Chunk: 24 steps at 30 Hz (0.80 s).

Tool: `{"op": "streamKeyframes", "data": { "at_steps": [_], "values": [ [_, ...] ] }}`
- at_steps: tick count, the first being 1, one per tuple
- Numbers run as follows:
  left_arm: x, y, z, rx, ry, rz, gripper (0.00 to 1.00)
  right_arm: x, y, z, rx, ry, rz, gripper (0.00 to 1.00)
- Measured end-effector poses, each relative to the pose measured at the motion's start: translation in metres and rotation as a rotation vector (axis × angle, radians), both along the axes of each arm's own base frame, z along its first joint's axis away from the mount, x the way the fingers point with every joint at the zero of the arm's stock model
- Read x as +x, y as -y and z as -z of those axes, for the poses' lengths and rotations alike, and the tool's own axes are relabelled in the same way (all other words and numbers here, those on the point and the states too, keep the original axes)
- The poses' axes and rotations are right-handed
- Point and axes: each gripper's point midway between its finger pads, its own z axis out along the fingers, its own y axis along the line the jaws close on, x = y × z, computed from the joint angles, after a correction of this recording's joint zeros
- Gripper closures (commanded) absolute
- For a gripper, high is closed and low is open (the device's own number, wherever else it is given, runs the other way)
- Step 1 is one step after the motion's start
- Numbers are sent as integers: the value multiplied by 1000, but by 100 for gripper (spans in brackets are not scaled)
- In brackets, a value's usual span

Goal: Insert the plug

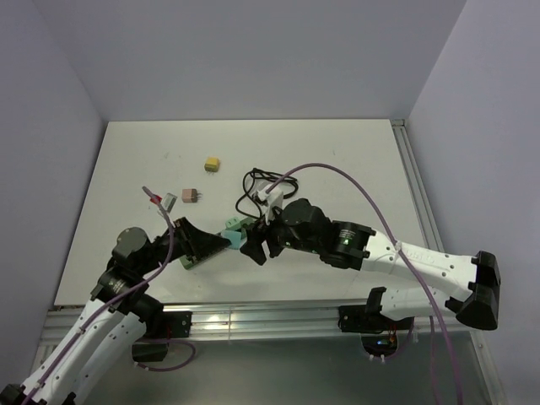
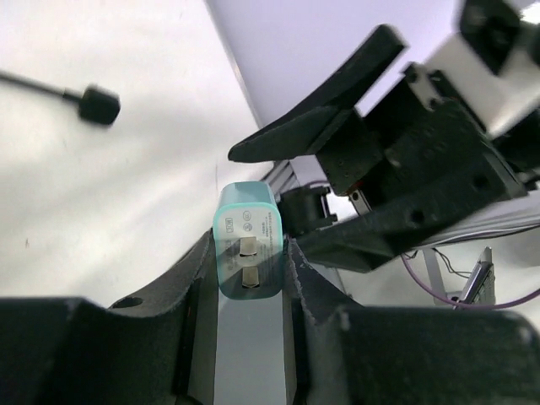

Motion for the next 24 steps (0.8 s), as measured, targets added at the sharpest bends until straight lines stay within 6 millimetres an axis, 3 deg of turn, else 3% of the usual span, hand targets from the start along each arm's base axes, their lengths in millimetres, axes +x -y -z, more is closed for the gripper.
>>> {"op": "streamKeyframes", "data": {
  "at_steps": [8,16,19,24],
  "values": [
    [-4,-13,-26,-80,192,-67,100,2,14,-39,184,-128,181,27],
    [-10,-24,-50,-106,395,-106,99,-4,-12,-59,327,-460,252,21],
    [-14,-32,-64,-115,517,-143,100,-7,-18,-64,380,-589,260,15],
    [-17,-50,-83,-120,719,-243,100,-8,-26,-82,463,-724,262,14]
  ]
}}
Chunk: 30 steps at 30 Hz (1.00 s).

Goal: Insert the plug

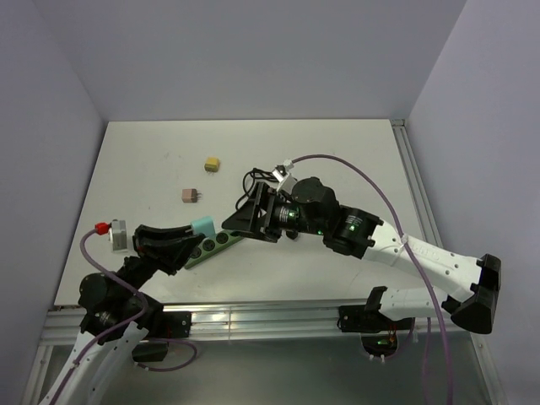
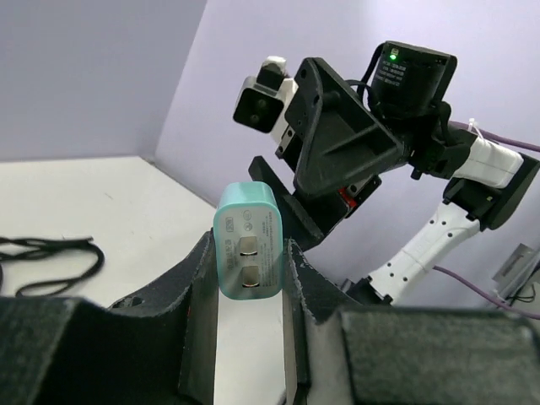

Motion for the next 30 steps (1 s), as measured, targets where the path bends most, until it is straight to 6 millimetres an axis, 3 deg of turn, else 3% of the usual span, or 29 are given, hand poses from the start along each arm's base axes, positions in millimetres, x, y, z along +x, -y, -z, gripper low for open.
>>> {"op": "streamKeyframes", "data": {
  "at_steps": [7,12,20,30],
  "values": [
    [4,-6,-10,25,163,-76,100,0,-28,-38,163,-167,-62,18],
    [4,-6,-10,30,214,-91,100,0,-48,-37,176,-265,-104,20],
    [-2,-8,-22,12,290,-96,100,-1,-50,-42,194,-308,-102,23],
    [-4,-7,-22,14,304,-85,100,-5,-51,-50,218,-324,-121,26]
  ]
}}
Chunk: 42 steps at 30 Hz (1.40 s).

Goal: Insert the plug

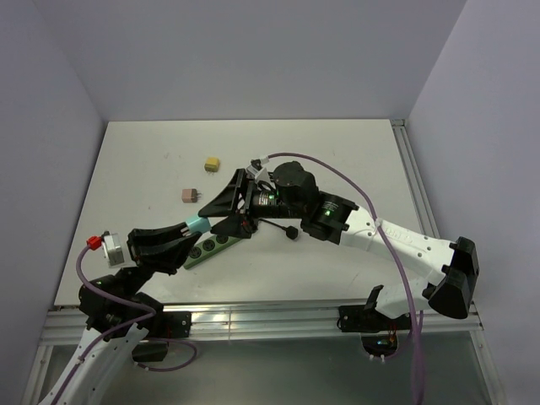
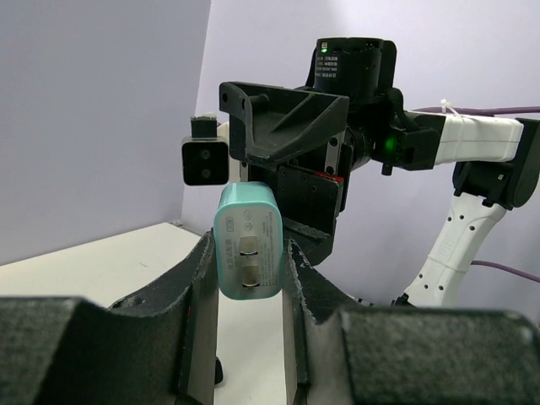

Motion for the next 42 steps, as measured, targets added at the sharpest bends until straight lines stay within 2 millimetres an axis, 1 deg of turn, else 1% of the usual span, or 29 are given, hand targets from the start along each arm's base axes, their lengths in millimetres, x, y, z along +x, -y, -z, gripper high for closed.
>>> {"op": "streamKeyframes", "data": {
  "at_steps": [4,8,10,12,14,15,17,21,24,27,30,31,38,42],
  "values": [
    [0,0,0,3,1,-3,100,2,2,-2,-29,62,6,25],
    [4,-3,-2,-17,-67,-11,100,3,5,-4,-58,216,-18,23],
    [5,-9,-10,-51,-126,-22,100,4,8,-2,-80,301,-29,22],
    [2,-13,-23,-86,-161,-18,100,4,14,1,-105,396,-39,22],
    [-3,-17,-35,-121,-182,-3,99,3,20,-2,-109,491,-52,23],
    [-6,-18,-40,-142,-196,9,99,2,23,-5,-105,542,-62,24],
    [-7,-20,-43,-175,-239,27,99,-3,28,-13,-76,647,-88,24],
    [-5,-18,-38,-220,-346,67,99,-17,30,-20,12,796,-159,25],
    [-3,-15,-34,-249,-410,104,99,-25,27,-23,69,858,-215,25],
    [-1,-12,-27,-271,-462,129,99,-27,23,-24,99,903,-249,25],
    [2,-10,-22,-286,-497,146,99,-27,18,-23,106,930,-270,27],
    [2,-9,-21,-291,-505,151,99,-26,16,-23,108,937,-276,30],
    [2,-8,-19,-315,-524,177,99,-20,4,-20,107,953,-299,35],
    [1,-8,-18,-323,-522,184,99,-19,2,-18,101,952,-303,39]
  ]
}}
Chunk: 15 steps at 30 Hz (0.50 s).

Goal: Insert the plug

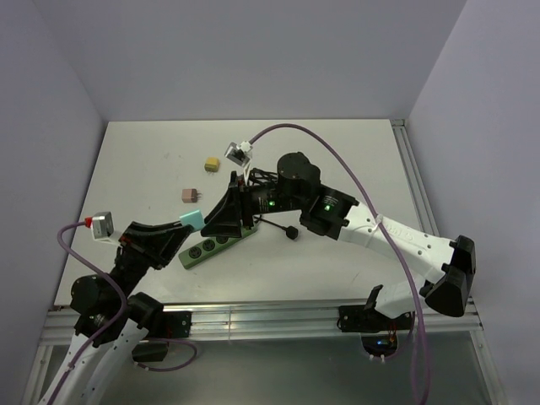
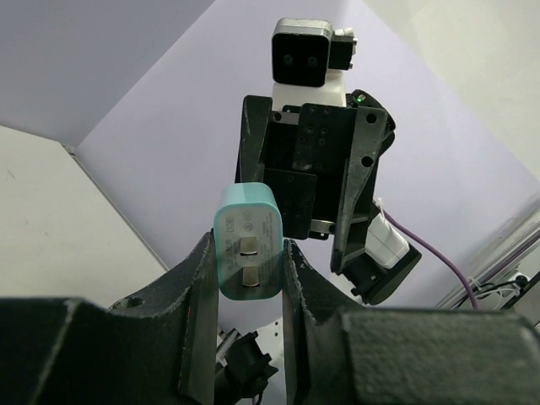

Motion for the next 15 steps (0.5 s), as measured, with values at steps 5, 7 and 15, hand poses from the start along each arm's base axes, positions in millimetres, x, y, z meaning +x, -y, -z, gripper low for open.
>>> {"op": "streamKeyframes", "data": {
  "at_steps": [5,7,15],
  "values": [
    [-3,-1,-2,-17,8,6,99,2,-2,-1,-4,3,1,43],
    [-4,-2,-4,-23,10,9,99,4,-3,-1,-3,5,16,43],
    [-6,-2,-7,-36,16,15,99,8,-3,10,8,-21,53,47]
  ]
}}
